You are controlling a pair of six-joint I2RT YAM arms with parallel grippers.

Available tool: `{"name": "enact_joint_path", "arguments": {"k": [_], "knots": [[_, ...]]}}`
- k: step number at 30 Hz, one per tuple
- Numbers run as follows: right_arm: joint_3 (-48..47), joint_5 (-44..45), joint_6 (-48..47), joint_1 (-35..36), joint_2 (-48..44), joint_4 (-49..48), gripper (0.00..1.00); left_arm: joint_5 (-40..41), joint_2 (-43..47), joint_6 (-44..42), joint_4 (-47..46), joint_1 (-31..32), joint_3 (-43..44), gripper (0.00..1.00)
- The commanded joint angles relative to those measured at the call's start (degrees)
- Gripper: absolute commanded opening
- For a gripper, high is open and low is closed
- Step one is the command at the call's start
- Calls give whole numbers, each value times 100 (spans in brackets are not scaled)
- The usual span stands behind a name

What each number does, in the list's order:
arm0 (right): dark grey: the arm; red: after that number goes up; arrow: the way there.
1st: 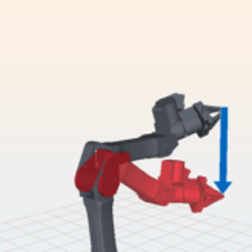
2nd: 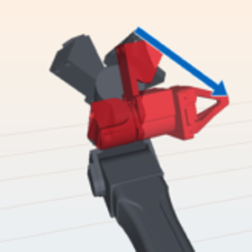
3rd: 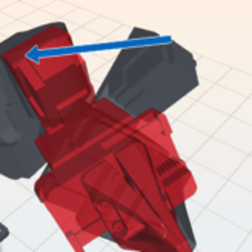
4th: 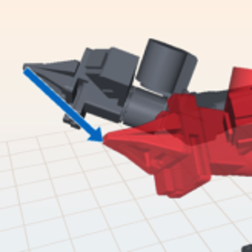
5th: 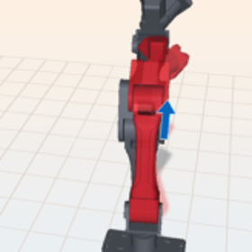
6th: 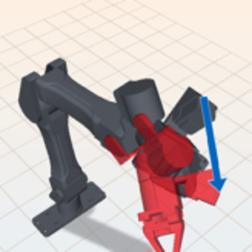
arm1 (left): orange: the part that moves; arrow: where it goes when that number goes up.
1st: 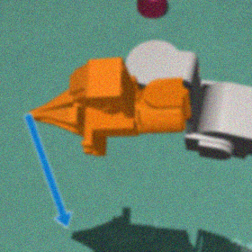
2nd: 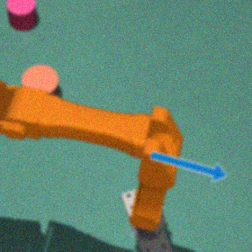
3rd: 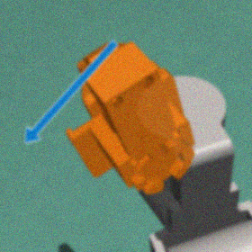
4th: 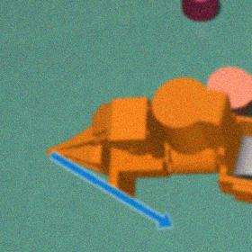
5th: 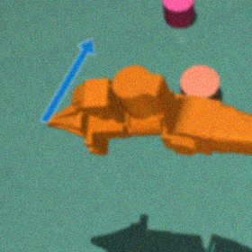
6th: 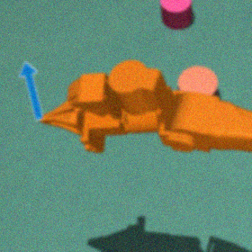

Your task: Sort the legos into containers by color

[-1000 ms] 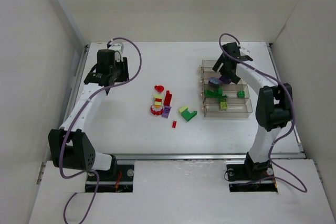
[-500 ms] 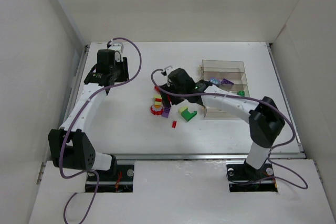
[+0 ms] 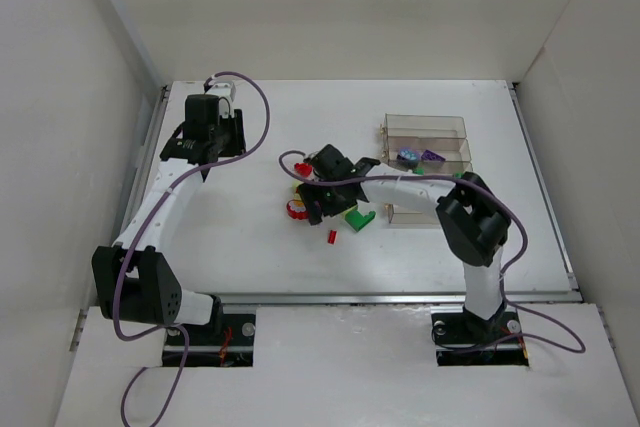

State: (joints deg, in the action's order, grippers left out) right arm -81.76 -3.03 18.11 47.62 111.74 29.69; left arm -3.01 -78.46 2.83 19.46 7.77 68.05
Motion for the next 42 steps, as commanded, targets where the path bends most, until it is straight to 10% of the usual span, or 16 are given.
{"name": "enact_joint_path", "arguments": {"k": [1, 20, 24, 32, 42], "knots": [[-227, 101, -71, 160, 32, 177, 82, -42, 155, -37, -145, -30, -90, 38], [-1308, 496, -185, 275, 963, 555, 79, -42, 155, -37, -145, -30, -143, 41], [-1256, 443, -185, 275, 963, 555, 64, -42, 155, -37, -145, -30, -143, 42], [-1132, 575, -132, 275, 815, 661, 4, -42, 155, -37, -197, -30, -143, 42], [-755, 1207, 534, -233, -1249, -14, 0, 10, 155, -37, -197, -30, -143, 42]]}}
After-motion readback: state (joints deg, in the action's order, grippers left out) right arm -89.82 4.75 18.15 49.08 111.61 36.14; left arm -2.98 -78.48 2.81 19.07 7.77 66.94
